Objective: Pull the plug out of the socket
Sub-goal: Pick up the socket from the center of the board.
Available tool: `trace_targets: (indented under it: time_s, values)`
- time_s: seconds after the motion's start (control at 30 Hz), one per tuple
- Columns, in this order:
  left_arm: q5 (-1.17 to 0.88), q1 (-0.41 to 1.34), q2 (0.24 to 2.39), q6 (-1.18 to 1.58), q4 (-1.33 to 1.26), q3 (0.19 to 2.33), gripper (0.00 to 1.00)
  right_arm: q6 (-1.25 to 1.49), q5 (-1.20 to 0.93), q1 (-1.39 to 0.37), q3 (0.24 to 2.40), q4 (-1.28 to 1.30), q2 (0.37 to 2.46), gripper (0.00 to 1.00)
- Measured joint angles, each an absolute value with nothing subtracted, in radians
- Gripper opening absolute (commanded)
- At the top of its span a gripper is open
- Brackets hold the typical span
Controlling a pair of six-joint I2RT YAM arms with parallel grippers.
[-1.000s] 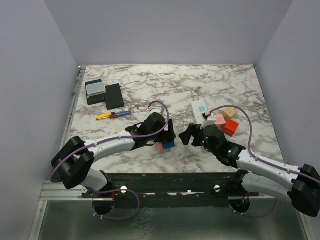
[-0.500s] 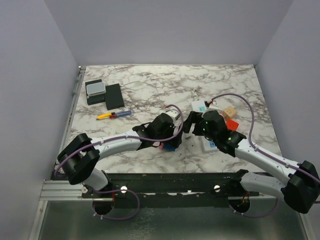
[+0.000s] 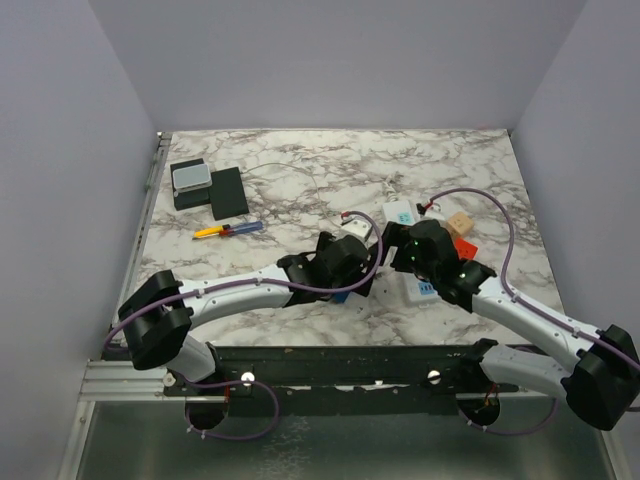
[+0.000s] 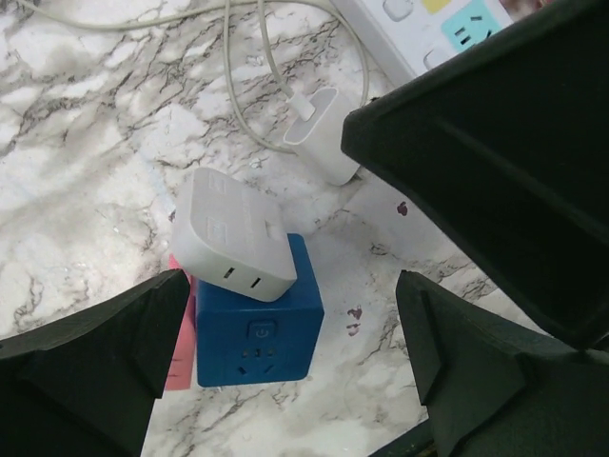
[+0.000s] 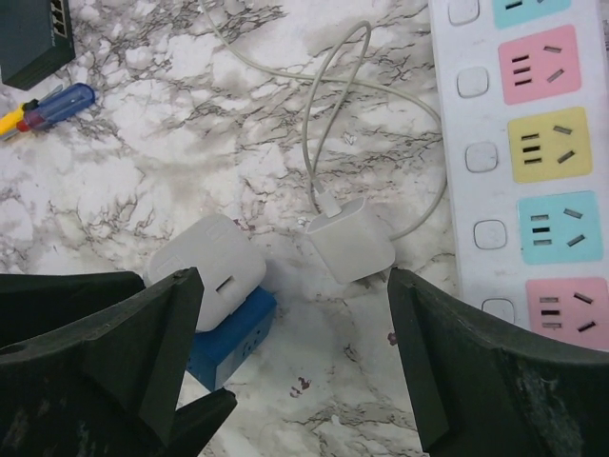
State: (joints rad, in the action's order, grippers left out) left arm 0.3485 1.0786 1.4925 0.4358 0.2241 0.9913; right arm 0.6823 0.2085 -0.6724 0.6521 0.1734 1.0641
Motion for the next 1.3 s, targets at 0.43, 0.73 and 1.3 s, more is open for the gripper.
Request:
trace_targets:
  time_s: [0.43, 0.73, 1.3]
  values:
    - [0.443, 1.087, 1.489, 0.62, 0.294, 0.957, 0.99, 0.684, 0.197, -0.67, 0.64, 0.171, 1.049, 0.89]
    - [0.414, 1.087, 1.488, 0.555, 0.277, 0.921, 0.99, 0.692, 0.187, -0.67, 0.625, 0.166, 1.034, 0.91]
    - [0.385, 1.087, 1.472, 0.436, 0.213, 0.865, 0.93, 0.693, 0.163, -0.67, 0.624, 0.159, 1.036, 0.9]
